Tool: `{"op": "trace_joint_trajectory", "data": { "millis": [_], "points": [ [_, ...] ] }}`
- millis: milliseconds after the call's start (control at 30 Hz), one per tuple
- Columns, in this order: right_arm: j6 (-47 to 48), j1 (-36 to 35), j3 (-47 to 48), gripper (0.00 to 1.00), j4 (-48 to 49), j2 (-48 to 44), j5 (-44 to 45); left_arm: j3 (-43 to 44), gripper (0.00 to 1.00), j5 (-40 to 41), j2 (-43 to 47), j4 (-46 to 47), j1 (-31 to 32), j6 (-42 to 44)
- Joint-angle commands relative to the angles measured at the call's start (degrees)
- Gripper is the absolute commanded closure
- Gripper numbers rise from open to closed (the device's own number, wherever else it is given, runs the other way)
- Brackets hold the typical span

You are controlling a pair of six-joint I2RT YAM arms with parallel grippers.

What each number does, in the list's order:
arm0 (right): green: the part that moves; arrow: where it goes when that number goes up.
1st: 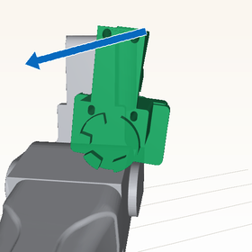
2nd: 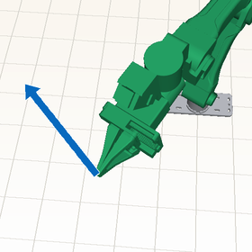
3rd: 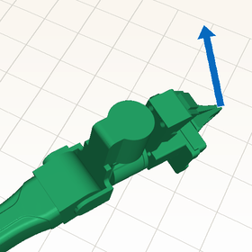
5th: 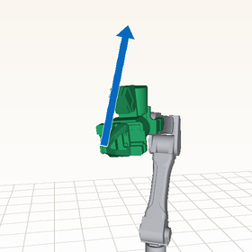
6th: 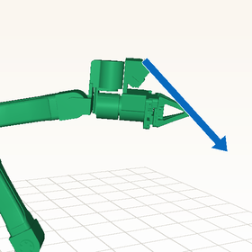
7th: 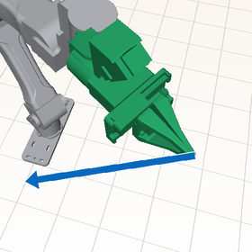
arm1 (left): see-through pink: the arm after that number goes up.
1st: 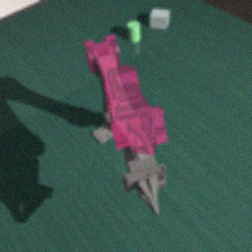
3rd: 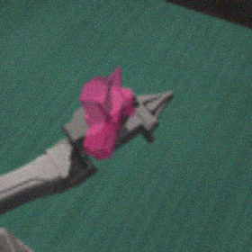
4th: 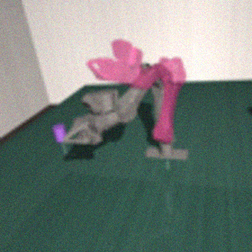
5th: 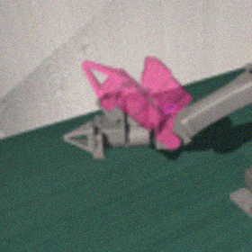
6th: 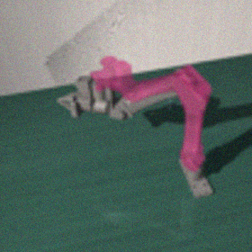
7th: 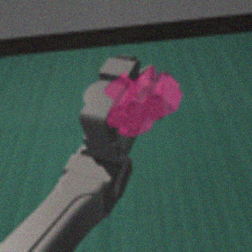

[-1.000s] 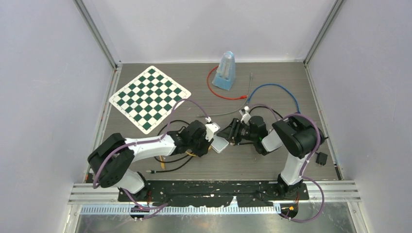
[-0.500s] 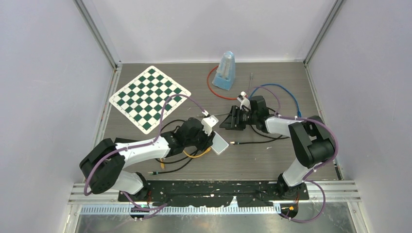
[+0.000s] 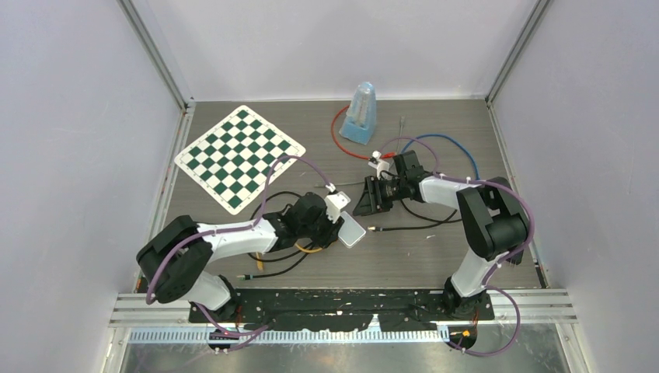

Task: Insert the plug into the switch port
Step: Insert the connector into the switch port.

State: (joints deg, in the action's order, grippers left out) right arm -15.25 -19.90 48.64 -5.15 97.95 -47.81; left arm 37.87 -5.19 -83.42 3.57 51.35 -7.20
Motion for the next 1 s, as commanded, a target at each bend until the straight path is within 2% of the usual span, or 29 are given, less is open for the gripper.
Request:
{"op": "trace_joint_trajectory", "data": {
  "millis": [0, 400, 600, 733, 967],
  "points": [
    [3.5, -0.2, 3.3, 0.48, -2.1, 2.2, -2.1, -0.3, 0.6, -1.7, -1.3, 2.1, 0.0, -0.9],
    [4.3, -1.0, 4.2, 0.51, -1.5, 5.8, -2.0, -2.6, 0.6, -0.8, -2.1, 4.1, 1.0, -1.4],
    [3.6, -1.6, 3.3, 0.52, 0.8, 6.7, -3.5, -2.6, 0.65, 1.1, -3.0, 5.3, 1.7, -0.9],
    [2.5, -2.1, 2.7, 0.54, 2.6, 7.3, -4.5, -2.9, 0.72, 2.5, -3.4, 6.0, 1.8, -0.3],
    [1.9, -3.3, 1.0, 0.56, 3.9, 7.2, -5.9, -3.1, 0.94, 2.3, -4.2, 6.1, 1.9, -0.7]
  ]
}}
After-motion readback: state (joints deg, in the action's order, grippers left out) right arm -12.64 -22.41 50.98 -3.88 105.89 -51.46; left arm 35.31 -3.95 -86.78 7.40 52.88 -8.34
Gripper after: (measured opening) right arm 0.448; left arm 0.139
